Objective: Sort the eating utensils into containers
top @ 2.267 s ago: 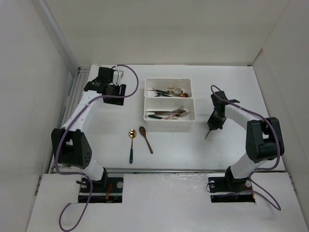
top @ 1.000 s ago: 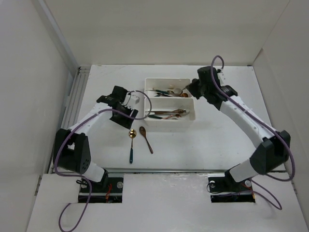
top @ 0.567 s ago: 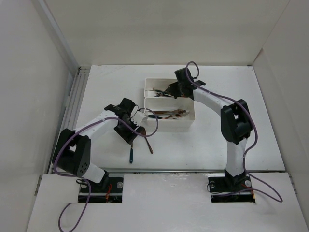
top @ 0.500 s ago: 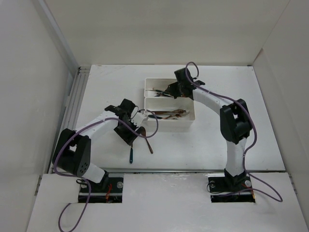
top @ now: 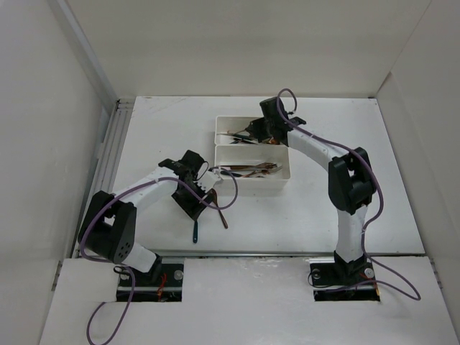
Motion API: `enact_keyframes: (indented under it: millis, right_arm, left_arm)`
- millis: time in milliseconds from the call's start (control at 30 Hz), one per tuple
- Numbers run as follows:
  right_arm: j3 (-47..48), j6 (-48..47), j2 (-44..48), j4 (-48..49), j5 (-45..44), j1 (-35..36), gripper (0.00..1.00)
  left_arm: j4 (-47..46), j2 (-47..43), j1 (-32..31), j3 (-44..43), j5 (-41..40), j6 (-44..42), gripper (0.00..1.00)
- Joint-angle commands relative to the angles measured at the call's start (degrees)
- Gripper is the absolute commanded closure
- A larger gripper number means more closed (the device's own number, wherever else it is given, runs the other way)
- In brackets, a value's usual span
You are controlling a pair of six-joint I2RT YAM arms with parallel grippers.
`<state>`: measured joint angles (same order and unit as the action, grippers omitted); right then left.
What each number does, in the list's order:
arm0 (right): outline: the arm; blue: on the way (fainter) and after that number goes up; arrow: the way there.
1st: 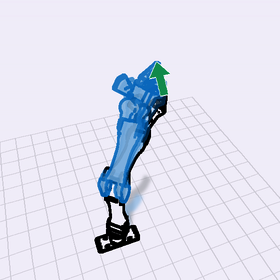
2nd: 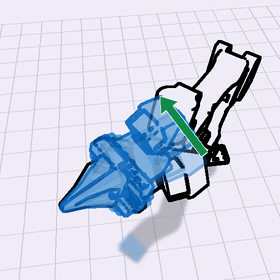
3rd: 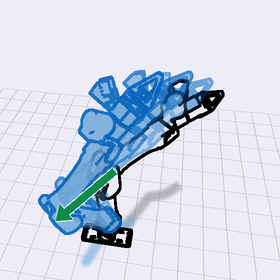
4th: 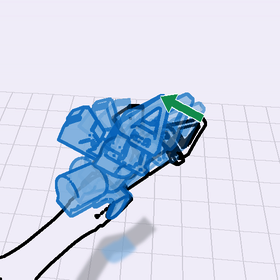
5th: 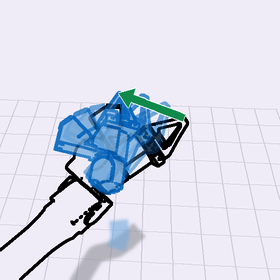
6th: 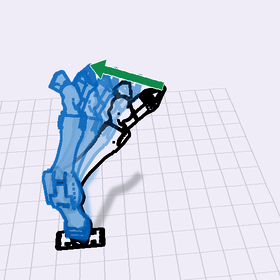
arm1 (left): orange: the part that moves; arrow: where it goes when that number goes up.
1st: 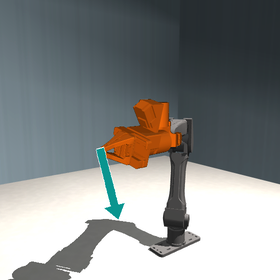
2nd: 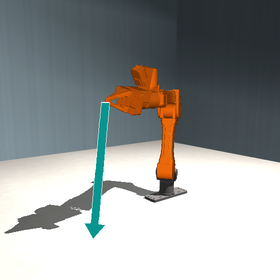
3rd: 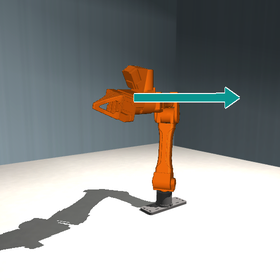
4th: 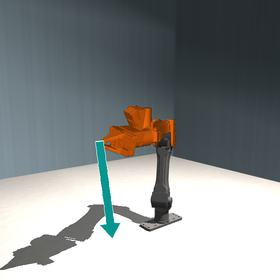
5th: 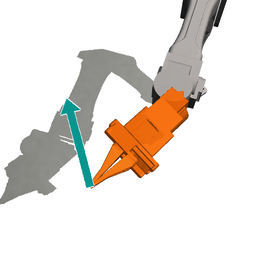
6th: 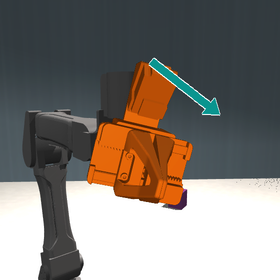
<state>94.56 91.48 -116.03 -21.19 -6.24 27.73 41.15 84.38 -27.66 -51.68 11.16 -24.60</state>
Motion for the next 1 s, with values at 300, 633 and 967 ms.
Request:
enact_keyframes:
  millis: [300, 633, 967]
  right_arm:
    - [7.1, 2.3, 1.0, -7.5, -6.9, 0.8, 0.95]
    - [1.9, 1.2, 3.3, -4.2, -4.3, 0.8, 0.46]
    - [-1.9, -0.4, 8.2, -3.2, -6.1, -1.5, 0.46]
  left_arm:
    - [2.7, -0.4, -2.2, -1.3, 1.1, 0.7, 0.37]
    - [4.7, 6.5, -7.5, -0.8, -1.5, 2.8, 0.31]
    - [0.3, 10.6, -7.5, 3.4, -9.4, 3.5, 0.55]
